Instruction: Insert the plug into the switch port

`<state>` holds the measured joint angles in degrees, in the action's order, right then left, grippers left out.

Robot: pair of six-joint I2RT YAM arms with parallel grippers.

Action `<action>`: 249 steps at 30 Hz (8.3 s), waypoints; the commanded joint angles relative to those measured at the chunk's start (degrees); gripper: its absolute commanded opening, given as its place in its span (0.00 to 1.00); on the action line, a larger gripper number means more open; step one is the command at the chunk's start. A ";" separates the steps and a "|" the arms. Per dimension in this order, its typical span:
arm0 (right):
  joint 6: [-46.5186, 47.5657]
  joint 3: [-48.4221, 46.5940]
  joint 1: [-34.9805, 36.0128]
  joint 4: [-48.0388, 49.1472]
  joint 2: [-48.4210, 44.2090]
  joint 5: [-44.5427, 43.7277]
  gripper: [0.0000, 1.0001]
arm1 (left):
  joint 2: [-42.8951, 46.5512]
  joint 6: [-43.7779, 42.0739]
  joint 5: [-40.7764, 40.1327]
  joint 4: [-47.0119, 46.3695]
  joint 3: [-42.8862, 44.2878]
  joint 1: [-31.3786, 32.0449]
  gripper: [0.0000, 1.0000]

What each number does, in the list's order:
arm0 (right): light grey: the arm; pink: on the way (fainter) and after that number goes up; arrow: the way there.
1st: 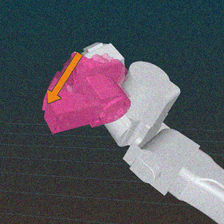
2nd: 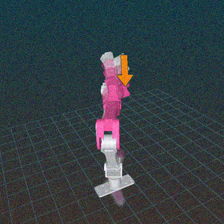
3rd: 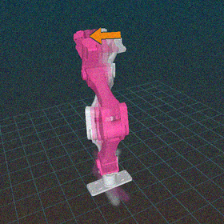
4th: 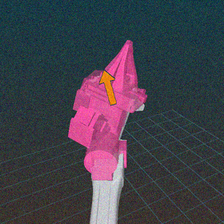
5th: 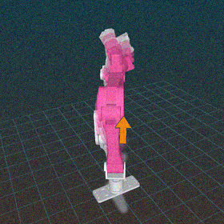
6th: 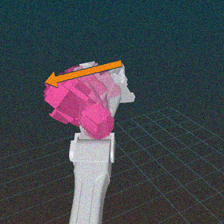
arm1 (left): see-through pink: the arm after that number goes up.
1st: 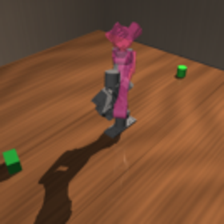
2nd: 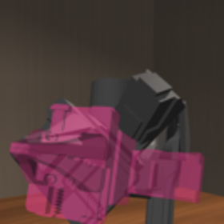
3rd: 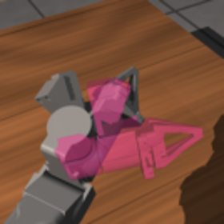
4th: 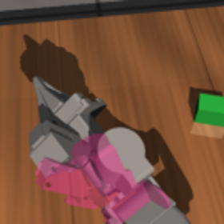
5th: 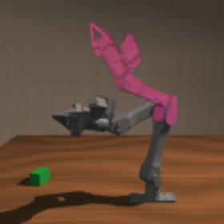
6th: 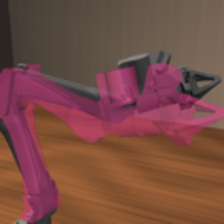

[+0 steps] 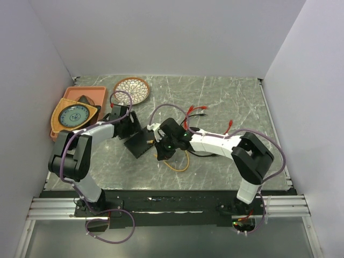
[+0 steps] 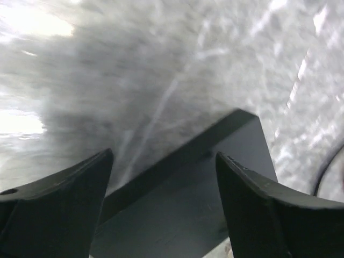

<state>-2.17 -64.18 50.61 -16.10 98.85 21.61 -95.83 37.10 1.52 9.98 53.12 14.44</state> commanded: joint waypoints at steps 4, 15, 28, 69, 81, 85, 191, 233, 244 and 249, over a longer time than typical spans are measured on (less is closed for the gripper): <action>-4.32 -5.07 0.72 -0.07 4.77 -6.40 0.00 | 1.43 1.48 11.57 -9.35 -8.29 0.59 0.57; -5.30 -4.46 3.18 1.33 6.53 -9.47 0.00 | 8.55 6.49 11.05 -9.63 -16.73 0.68 0.51; -4.95 4.14 5.29 8.62 3.72 -14.39 0.00 | 6.27 5.09 10.70 -8.04 -14.28 0.68 0.54; -4.50 0.64 8.10 12.67 7.50 -21.43 0.00 | 4.51 4.47 12.45 -8.84 -15.24 0.86 0.56; -2.92 -0.77 9.77 12.06 8.11 -23.10 0.00 | 5.13 5.61 12.72 -9.27 -15.59 1.03 0.57; -2.92 -1.21 10.21 11.70 8.64 -23.54 0.00 | 5.22 5.70 12.89 -9.45 -15.77 1.03 0.58; -7.58 -10.26 9.07 32.80 9.78 -32.15 0.00 | 6.54 14.40 17.20 -14.11 -23.24 11.32 0.36; -12.76 9.60 -0.76 17.16 -22.11 -37.07 0.99 | 30.87 0.25 -3.90 2.86 -7.24 3.84 0.96; -16.10 4.86 -7.81 6.52 -21.77 -39.96 0.99 | 36.07 2.01 2.17 -3.91 -12.78 3.84 0.96; -20.67 1.70 -7.90 2.57 -17.47 -43.75 0.99 | 35.37 0.78 1.91 -2.60 -11.38 3.84 0.96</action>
<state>-18.39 -57.98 43.07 -10.44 78.81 -17.21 -60.95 38.61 1.91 9.45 40.49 18.24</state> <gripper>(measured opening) 0.992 0.963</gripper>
